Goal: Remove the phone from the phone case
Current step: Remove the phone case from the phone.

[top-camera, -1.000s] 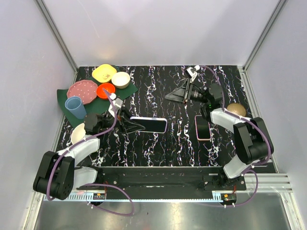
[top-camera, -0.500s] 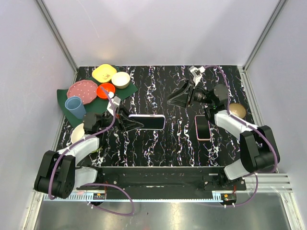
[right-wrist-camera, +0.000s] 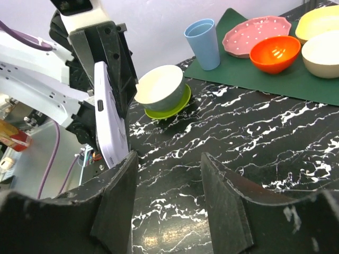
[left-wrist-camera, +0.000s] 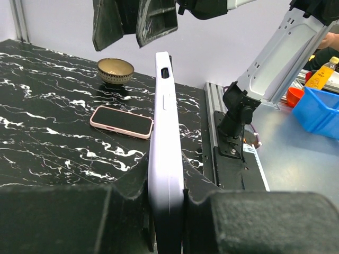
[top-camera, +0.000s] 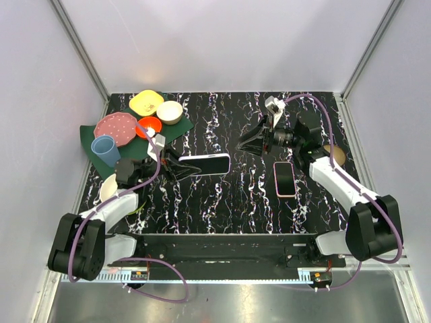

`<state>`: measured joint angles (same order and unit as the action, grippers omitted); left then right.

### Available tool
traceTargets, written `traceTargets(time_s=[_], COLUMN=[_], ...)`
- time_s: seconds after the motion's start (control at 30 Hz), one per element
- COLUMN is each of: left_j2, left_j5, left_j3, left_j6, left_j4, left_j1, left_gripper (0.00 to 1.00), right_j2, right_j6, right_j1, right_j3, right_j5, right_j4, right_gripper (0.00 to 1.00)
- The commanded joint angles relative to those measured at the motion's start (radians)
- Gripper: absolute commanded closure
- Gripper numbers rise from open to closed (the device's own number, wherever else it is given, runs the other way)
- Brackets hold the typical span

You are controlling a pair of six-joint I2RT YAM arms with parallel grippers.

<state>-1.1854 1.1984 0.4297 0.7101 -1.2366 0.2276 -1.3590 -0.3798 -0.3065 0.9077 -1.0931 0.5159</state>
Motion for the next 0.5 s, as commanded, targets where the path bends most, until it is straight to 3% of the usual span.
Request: traceTargets(time_s=[0.0, 0.17, 0.47], left_j2=[0.041, 0.043, 0.047], left_j5=[-0.062, -0.063, -0.062], left_j3=[0.061, 0.063, 0.060], left_j6=[-0.066, -0.066, -0.067], left_j4=[-0.132, -0.127, -0.133], left_j1=[-0.005, -0.005, -0.011], left_gripper=[1.00, 1.00, 1.00], right_j2=[0.038, 0.026, 0.018], right_j6=[0.206, 0.358, 0.539], right_j1=[-0.014, -0.062, -0.094], right_j3=[0.060, 0.105, 0.112], right_j5=[-0.017, -0.005, -0.008], right_j4=[-0.169, -0.359, -0.474], right_gripper=[0.43, 0.43, 0.44])
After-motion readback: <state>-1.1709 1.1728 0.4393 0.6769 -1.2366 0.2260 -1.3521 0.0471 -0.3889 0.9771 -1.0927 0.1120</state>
